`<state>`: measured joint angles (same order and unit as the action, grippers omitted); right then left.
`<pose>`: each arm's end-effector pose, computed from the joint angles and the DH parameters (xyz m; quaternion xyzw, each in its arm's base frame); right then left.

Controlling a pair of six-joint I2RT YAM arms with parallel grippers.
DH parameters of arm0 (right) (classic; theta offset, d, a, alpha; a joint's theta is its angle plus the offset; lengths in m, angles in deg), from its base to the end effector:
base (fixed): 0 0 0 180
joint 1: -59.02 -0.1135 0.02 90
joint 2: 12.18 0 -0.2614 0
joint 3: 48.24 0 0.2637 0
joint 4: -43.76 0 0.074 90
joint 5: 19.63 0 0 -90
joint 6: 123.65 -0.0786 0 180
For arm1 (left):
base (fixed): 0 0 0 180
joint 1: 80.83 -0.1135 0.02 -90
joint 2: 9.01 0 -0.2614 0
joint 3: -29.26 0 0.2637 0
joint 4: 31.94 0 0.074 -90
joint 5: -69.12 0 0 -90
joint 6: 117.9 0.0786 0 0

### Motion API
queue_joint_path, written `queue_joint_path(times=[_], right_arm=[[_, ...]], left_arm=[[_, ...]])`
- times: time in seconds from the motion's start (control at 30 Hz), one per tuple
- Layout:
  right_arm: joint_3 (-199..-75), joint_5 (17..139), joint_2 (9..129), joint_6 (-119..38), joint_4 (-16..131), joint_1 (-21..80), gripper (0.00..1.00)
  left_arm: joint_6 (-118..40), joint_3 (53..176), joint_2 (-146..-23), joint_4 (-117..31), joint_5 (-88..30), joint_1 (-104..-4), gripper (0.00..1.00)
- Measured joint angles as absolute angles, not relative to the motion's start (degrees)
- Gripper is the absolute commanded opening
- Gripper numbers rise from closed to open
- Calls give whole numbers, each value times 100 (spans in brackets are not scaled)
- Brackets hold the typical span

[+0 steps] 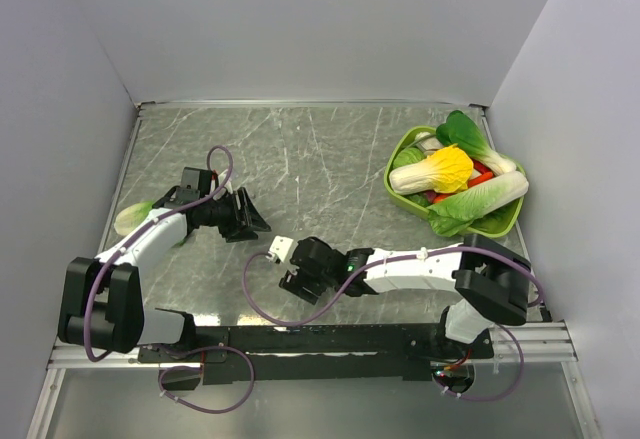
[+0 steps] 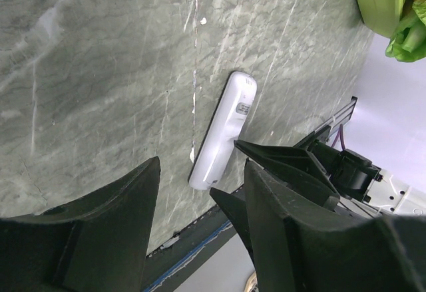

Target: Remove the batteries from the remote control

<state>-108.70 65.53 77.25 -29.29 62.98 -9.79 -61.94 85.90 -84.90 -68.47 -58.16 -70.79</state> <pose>0.1326 0.3236 0.1336 -0.5442 0.7584 0.1567 0.3226 0.2694 -0.0960 0.1672 -0.0963 0.9054 -0.3878 0.1438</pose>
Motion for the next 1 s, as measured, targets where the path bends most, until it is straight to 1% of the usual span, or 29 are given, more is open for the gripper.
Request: queue_joint_path(times=[0.1,0.2,0.23,0.33,0.7,1.0], right_arm=[[-10911,6518,7786,-2929,6313,-984,69],[-10944,6440,7810,-2934,6319,-1012,64],[-10944,6431,7810,-2934,6319,-1021,61],[-10946,6400,7810,-2932,6313,-1047,58],[-10946,6105,7810,-2949,6324,-1091,53],[-10946,5327,7810,-2927,6385,-1421,49]], left_arm=[[-6196,8590,-8493,-6847,-5816,-7079,58],[-6194,8590,-8501,-6847,-5816,-7079,58],[-6194,8590,-8501,-6847,-5816,-7079,58],[-6196,8590,-8501,-6847,-5816,-7079,58],[-6194,8590,-8501,-6847,-5814,-7079,58],[-6196,8590,-8501,-6847,-5816,-7079,58]])
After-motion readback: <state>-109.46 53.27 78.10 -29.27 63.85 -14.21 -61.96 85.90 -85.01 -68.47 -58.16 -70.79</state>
